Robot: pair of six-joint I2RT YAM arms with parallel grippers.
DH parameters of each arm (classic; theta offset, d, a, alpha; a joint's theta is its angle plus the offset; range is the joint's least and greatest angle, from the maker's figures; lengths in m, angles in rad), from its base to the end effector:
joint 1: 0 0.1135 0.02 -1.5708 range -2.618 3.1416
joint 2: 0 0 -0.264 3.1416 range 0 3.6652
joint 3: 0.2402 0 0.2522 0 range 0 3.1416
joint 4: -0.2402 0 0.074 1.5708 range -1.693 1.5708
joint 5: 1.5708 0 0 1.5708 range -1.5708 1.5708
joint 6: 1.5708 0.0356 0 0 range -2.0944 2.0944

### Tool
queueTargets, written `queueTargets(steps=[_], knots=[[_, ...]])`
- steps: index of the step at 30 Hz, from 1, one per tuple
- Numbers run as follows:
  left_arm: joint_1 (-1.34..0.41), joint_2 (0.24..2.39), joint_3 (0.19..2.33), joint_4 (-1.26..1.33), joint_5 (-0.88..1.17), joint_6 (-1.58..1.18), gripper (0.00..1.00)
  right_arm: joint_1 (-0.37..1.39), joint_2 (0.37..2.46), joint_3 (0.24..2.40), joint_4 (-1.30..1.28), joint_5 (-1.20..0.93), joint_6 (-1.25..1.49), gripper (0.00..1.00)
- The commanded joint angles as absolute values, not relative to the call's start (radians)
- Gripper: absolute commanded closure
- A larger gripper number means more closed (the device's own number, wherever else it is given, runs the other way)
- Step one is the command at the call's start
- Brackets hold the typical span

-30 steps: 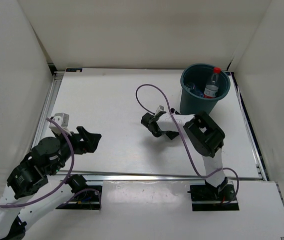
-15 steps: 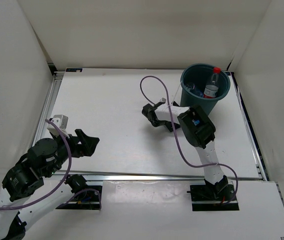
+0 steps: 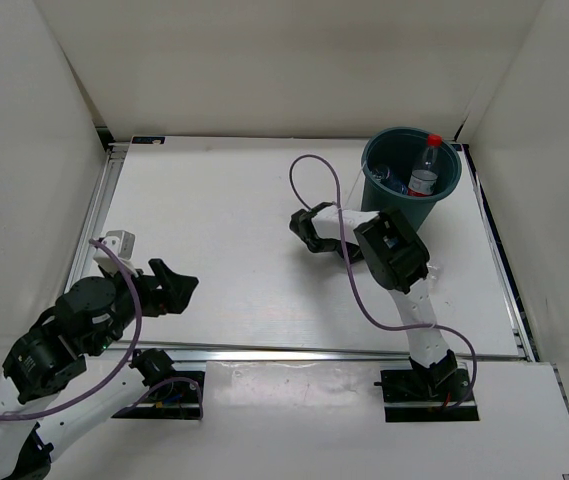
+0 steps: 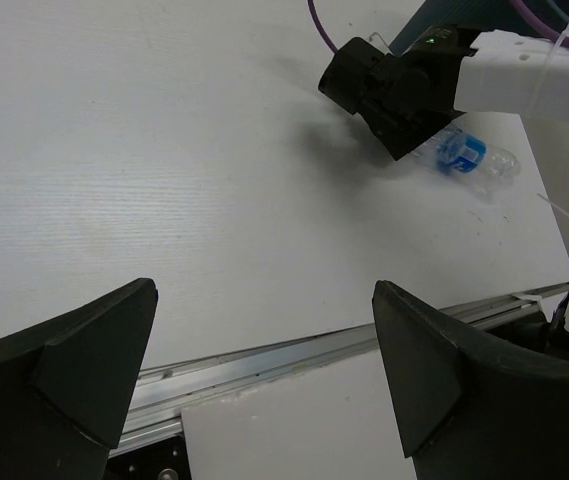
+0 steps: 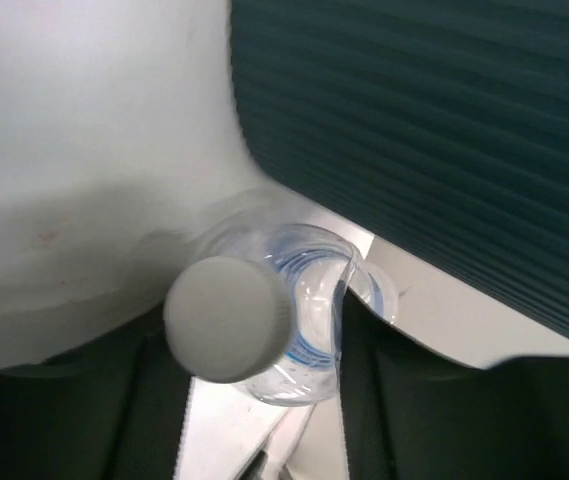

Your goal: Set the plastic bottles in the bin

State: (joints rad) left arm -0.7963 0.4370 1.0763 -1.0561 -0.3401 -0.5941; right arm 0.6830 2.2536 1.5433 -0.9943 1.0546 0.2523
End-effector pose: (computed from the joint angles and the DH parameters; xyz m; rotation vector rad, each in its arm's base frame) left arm 0.0364 -0.0202 0.3760 -0.0205 2.0067 -0.5685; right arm 0.3292 0.2279 0.1133 -0.6153 2.3666 -1.3439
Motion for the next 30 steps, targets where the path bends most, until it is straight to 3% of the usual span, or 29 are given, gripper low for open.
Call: queueTargets(steps=[1, 2, 8, 14, 21, 26, 30], knots=[[-0.802, 0.451, 1.12, -1.092, -0.365, -0.611, 0.0, 0.661, 2.287, 1.555, -1.015, 0.908, 0.373, 0.6], [-0.802, 0.451, 1.12, -1.092, -0.377, -0.611, 0.0, 0.661, 2.287, 1.555, -1.015, 0.897, 0.373, 0.7], [-0.802, 0.422, 1.131, -1.112, -0.42, -0.611, 0.0, 0.695, 2.27, 1.617, -1.109, 0.879, 0.425, 0.84], [-0.802, 0.402, 1.131, -1.102, -0.475, -0.601, 0.0, 0.877, 2.145, 1.761, -1.173, 0.819, 0.425, 0.91], [-0.802, 0.393, 1.08, -1.013, -0.474, -0.539, 0.0, 1.039, 2.112, 2.25, -1.263, 0.793, 0.362, 0.95], [-0.802, 0.431, 1.037, -0.973, -0.436, -0.518, 0.0, 1.049, 1.921, 2.332, -0.976, 1.004, 0.102, 0.95], [-0.802, 0.451, 1.016, -0.931, -0.414, -0.518, 0.0, 1.026, 1.787, 2.197, -0.318, 1.078, -0.329, 0.91]])
